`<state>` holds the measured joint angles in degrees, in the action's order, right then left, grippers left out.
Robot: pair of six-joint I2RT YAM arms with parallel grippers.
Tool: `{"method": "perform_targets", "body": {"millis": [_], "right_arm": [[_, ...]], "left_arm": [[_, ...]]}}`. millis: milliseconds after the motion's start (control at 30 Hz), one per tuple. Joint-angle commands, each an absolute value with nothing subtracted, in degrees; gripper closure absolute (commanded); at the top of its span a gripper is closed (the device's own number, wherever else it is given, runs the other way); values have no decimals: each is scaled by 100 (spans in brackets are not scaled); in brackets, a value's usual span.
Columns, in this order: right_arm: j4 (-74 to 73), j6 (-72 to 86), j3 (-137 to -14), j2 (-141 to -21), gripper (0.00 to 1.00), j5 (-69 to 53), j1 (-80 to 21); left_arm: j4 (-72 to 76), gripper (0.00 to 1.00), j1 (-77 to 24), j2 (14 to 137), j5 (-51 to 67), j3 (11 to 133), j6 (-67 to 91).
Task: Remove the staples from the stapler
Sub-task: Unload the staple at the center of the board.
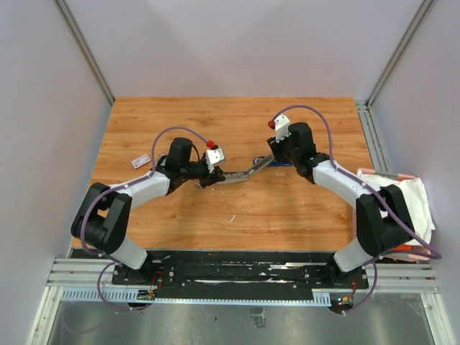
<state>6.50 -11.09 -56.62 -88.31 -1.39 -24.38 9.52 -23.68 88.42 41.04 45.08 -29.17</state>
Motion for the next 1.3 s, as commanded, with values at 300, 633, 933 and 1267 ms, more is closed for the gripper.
{"method": "perform_targets", "body": {"millis": [300,633,933,1267], "right_arm": [[700,-1467,-4940,-8132,54,-1197,-1986],[709,-3249,-4363,-7753,52,-3582,-2060],[977,-5417,-3577,-7805,52,-4640,-2527],[-655,-6318,-4623,-8532,51,-4454,-2558]], "left_arm": [[605,100,-2552,8546,5160,4432,-3767],[660,100,-2620,8697,4973,4432,-3510],[1015,100,-2682,8787,5001,4356,-3215],[1020,100,-2830,8633,4833,4175,-3744]]}}
